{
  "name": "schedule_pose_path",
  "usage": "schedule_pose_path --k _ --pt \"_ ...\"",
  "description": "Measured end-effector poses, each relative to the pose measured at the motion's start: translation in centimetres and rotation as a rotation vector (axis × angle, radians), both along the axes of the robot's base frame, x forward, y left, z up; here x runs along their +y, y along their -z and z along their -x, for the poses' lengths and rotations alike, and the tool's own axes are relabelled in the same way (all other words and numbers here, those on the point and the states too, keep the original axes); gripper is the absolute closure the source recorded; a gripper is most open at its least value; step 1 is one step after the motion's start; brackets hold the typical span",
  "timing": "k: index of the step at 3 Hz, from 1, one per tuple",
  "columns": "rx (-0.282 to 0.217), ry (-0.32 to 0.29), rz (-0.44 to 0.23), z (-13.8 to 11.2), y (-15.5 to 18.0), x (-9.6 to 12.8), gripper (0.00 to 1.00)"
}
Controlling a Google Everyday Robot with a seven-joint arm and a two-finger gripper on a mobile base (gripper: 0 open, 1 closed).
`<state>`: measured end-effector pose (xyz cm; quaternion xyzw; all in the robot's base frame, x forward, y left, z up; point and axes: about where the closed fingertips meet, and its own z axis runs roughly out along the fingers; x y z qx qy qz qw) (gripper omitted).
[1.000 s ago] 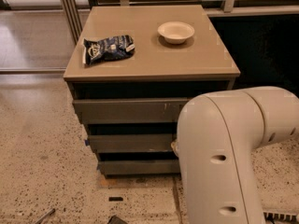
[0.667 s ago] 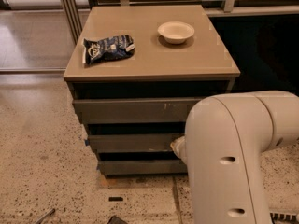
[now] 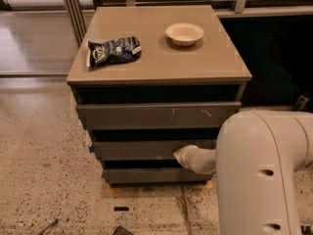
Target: Close middle drawer
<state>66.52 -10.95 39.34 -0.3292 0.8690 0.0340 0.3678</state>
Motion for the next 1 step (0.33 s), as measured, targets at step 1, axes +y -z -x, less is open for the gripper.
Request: schedule_pose_path --k 1 --pt "0.000 0.000 0.000 0.00 0.00 0.00 1.00"
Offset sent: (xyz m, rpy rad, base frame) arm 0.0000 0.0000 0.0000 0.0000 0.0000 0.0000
